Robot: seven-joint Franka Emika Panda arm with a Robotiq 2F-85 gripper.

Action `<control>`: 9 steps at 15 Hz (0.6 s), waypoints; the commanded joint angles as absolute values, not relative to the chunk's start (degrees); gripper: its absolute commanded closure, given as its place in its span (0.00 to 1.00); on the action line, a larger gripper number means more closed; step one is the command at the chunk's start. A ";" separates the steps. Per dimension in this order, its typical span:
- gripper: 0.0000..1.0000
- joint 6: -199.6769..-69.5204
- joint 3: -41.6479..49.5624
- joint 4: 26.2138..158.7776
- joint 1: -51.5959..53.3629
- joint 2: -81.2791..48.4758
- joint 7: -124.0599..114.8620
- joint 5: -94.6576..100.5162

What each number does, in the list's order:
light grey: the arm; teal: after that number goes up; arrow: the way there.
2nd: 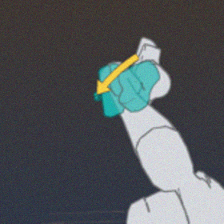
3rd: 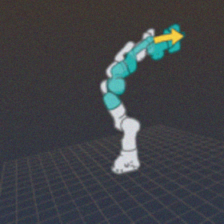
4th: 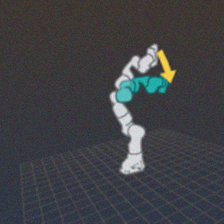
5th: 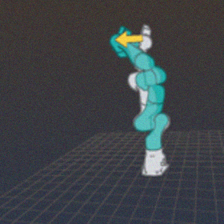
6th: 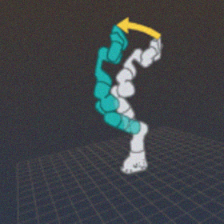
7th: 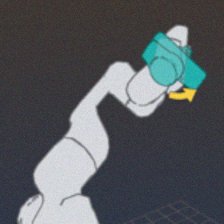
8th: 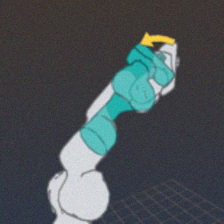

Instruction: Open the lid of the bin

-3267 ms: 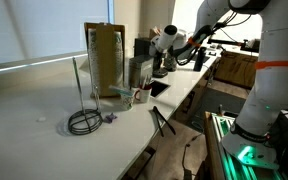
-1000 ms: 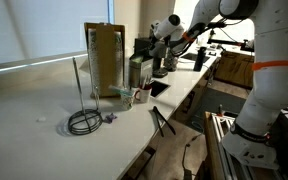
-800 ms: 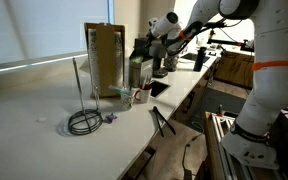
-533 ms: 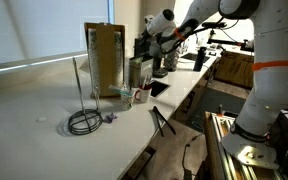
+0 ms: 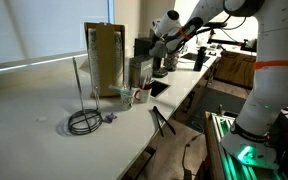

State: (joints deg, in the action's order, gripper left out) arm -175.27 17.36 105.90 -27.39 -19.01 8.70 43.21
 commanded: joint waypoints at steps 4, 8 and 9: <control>0.00 -171.41 23.07 117.74 -25.78 -13.65 10.73 56.09; 0.00 -173.65 23.22 119.30 -25.13 -13.43 11.20 62.11; 0.00 -174.04 22.70 119.59 -24.97 -13.61 11.71 62.84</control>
State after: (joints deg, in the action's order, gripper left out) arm -172.99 22.75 116.99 -26.42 -14.94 11.22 59.43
